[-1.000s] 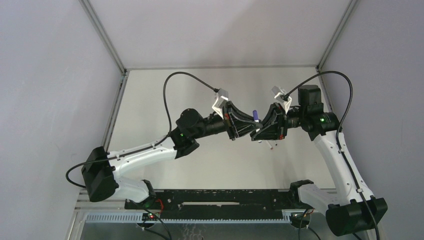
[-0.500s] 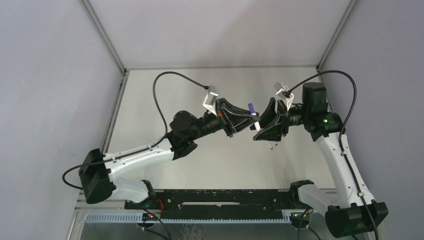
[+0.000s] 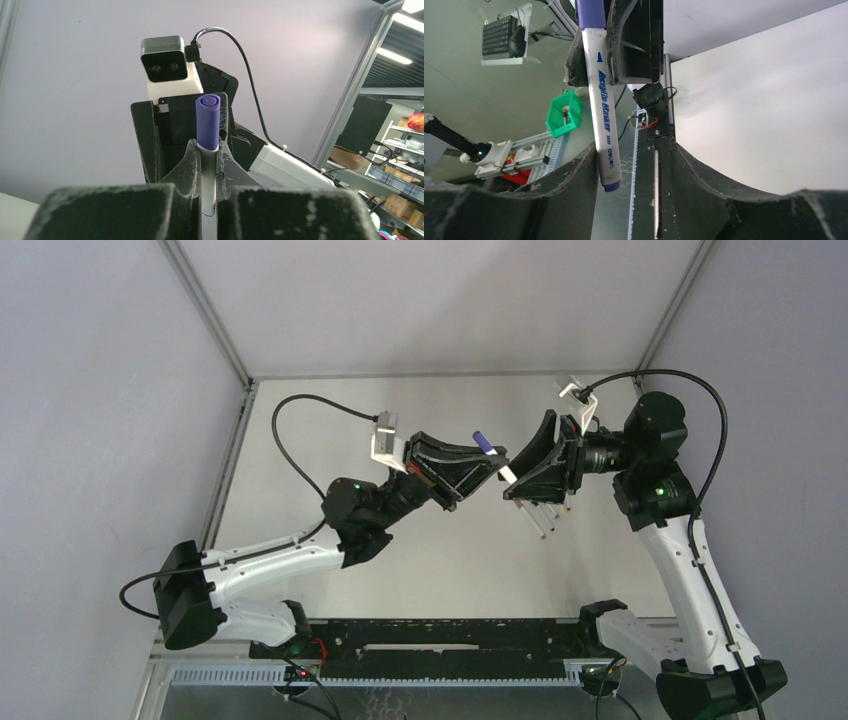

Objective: Insert the pens into the pen caps
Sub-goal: Press the pen cap onto the pen.

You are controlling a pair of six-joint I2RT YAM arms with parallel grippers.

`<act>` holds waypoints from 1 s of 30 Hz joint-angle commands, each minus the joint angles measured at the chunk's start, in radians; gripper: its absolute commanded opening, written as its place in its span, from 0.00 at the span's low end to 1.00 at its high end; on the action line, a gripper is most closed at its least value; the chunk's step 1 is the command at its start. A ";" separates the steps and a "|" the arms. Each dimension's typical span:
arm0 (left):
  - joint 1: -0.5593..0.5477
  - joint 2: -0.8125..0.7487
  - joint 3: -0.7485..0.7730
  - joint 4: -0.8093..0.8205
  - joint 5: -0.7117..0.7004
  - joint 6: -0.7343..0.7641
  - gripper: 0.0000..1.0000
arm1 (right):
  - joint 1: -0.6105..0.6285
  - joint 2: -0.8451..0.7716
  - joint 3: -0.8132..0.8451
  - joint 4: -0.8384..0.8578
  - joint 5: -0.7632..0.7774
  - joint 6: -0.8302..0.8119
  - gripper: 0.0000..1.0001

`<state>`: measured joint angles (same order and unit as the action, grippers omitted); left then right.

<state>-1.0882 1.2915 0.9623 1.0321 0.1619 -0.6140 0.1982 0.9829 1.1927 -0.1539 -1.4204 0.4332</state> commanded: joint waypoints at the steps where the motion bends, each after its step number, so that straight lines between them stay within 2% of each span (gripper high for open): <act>1: -0.007 0.002 -0.027 0.063 -0.039 -0.004 0.00 | 0.019 -0.007 0.030 0.085 0.077 0.147 0.57; 8: -0.012 0.009 -0.035 0.071 -0.067 0.008 0.00 | 0.046 -0.005 0.029 0.124 0.097 0.189 0.43; 14: -0.015 0.018 -0.034 0.066 -0.070 0.010 0.00 | 0.062 -0.001 0.029 0.132 0.099 0.186 0.40; 15: -0.015 0.019 -0.033 0.066 -0.072 0.009 0.00 | 0.064 -0.001 0.029 0.132 0.096 0.183 0.34; 17: -0.015 0.018 -0.035 0.066 -0.071 0.009 0.00 | 0.067 -0.001 0.030 0.135 0.089 0.173 0.09; 18: -0.015 0.017 -0.036 0.066 -0.071 0.008 0.01 | 0.067 -0.001 0.029 0.134 0.085 0.169 0.02; 19: -0.016 0.014 -0.038 0.065 -0.070 0.008 0.02 | 0.067 -0.001 0.029 0.138 0.078 0.165 0.00; 20: -0.015 0.009 -0.039 0.060 -0.069 0.007 0.07 | 0.065 -0.001 0.029 0.138 0.071 0.161 0.00; 25: -0.013 -0.071 -0.088 -0.070 -0.001 0.052 0.62 | 0.044 -0.005 0.030 0.140 0.022 0.151 0.00; 28: -0.010 -0.150 -0.161 -0.131 0.027 0.070 0.77 | 0.034 -0.007 0.028 0.102 -0.015 0.106 0.00; 30: 0.001 -0.209 -0.206 -0.167 0.028 0.063 0.80 | 0.031 -0.010 0.030 0.071 -0.032 0.071 0.00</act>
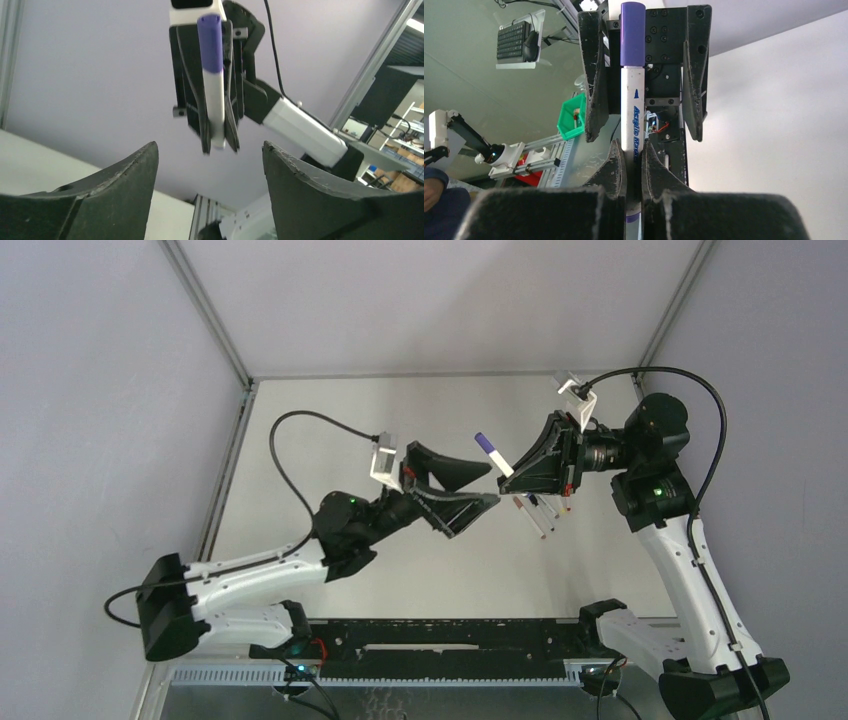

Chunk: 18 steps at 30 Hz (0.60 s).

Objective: Insert the pens into the pen caps
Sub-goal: Press the pen cap onto the pen.

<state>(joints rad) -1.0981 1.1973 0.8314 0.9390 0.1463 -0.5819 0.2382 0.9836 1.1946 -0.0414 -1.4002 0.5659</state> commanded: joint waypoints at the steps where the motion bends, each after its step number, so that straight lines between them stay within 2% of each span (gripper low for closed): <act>1: 0.020 -0.143 -0.091 -0.082 0.037 0.019 0.81 | -0.011 -0.012 0.027 -0.062 -0.060 -0.085 0.00; 5: 0.072 -0.214 -0.076 -0.133 0.029 -0.034 0.83 | -0.010 -0.010 0.027 -0.171 -0.077 -0.193 0.00; 10: 0.116 -0.177 0.054 -0.224 0.028 -0.130 0.81 | -0.011 -0.010 0.028 -0.294 -0.092 -0.316 0.00; 18: 0.116 -0.099 0.154 -0.211 0.047 -0.159 0.63 | -0.017 -0.009 0.009 -0.341 -0.095 -0.358 0.00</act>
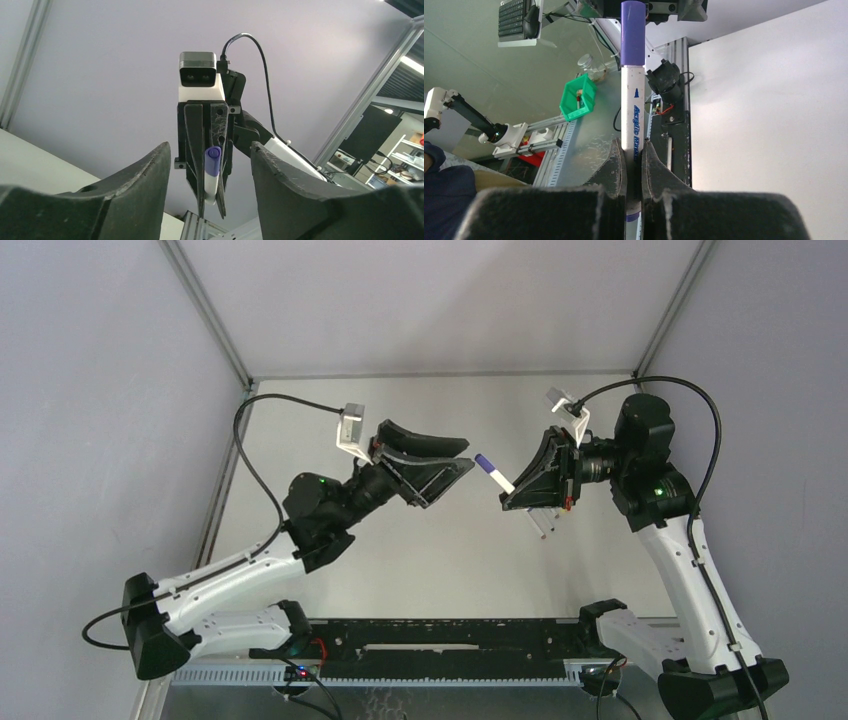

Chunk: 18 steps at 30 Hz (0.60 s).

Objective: Insert the pens into the pen caps
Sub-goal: Press the pen cap onto the pen.

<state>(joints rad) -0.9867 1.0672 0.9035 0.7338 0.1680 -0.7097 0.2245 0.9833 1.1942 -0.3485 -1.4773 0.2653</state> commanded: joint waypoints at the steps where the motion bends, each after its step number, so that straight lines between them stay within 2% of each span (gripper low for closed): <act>1: 0.004 0.042 0.089 -0.005 0.033 -0.029 0.61 | -0.002 -0.007 0.010 -0.037 -0.020 -0.062 0.00; 11: -0.006 0.092 0.116 0.021 0.063 -0.039 0.48 | 0.002 0.009 0.009 -0.037 -0.011 -0.062 0.00; 18: -0.006 0.106 0.127 0.029 0.082 -0.049 0.32 | 0.002 0.015 0.009 -0.037 0.000 -0.057 0.00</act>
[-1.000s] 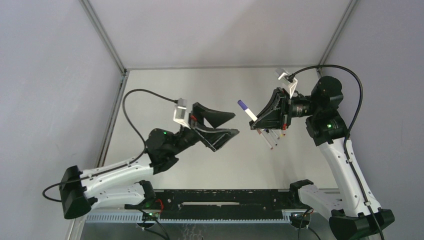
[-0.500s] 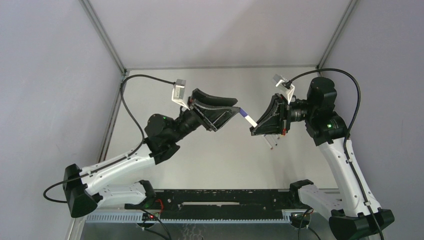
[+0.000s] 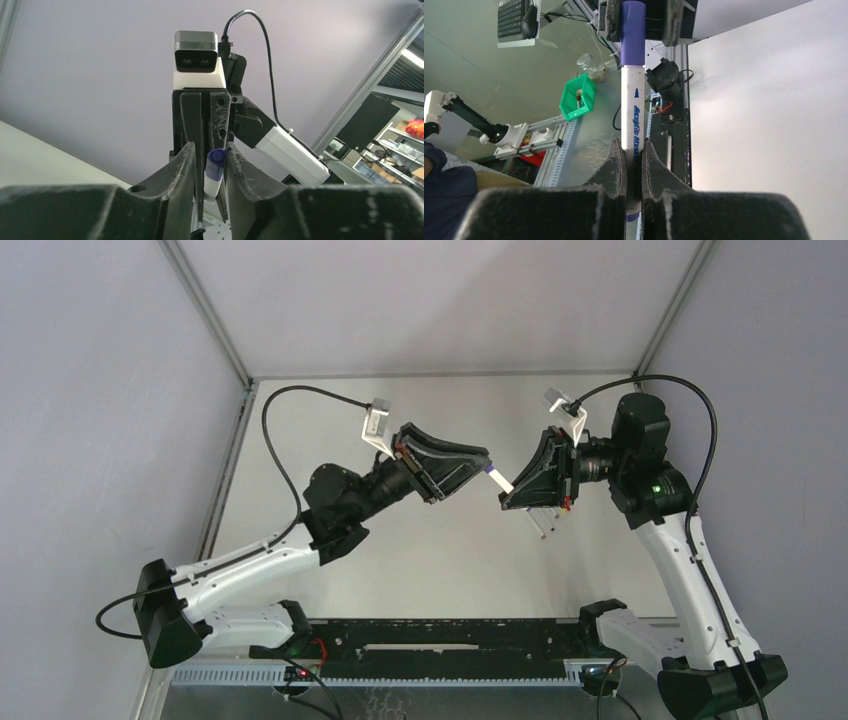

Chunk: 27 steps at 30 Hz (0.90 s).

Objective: Insert the pens into the pen caps
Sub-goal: Press the pen cap onto the pen.

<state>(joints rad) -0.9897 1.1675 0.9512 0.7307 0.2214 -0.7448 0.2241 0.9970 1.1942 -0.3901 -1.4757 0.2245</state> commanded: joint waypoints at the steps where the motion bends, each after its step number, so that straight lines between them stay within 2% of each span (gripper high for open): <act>1: -0.003 0.007 0.080 0.033 0.032 -0.015 0.28 | 0.001 0.003 0.009 0.006 0.000 -0.014 0.00; 4: -0.003 0.014 0.083 0.034 0.043 -0.019 0.17 | 0.001 0.004 0.010 0.014 0.001 -0.006 0.00; 7: -0.003 0.020 0.086 0.035 0.054 -0.022 0.01 | 0.001 0.006 0.010 0.018 0.005 -0.003 0.00; 10: -0.011 0.019 0.087 0.018 0.050 -0.017 0.00 | 0.001 0.005 0.010 0.032 0.019 0.011 0.00; 14: -0.038 0.014 0.096 -0.086 -0.013 -0.003 0.00 | -0.003 0.000 0.020 0.041 0.107 -0.008 0.00; 17: -0.075 0.027 0.158 -0.292 -0.083 0.022 0.00 | -0.005 0.005 0.070 -0.008 0.211 -0.107 0.00; 21: -0.097 0.050 0.216 -0.462 -0.144 0.001 0.00 | 0.006 0.031 0.165 -0.083 0.407 -0.258 0.00; 24: -0.101 0.065 0.218 -0.501 -0.114 -0.018 0.00 | 0.009 0.048 0.202 -0.082 0.468 -0.295 0.00; 27: -0.102 0.068 0.191 -0.467 -0.052 -0.018 0.00 | 0.010 0.061 0.227 -0.058 0.467 -0.274 0.00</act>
<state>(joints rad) -1.0355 1.1927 1.1629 0.4259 0.0074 -0.7353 0.2356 1.0256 1.3594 -0.5301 -1.1820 0.0017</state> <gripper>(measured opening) 0.052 0.077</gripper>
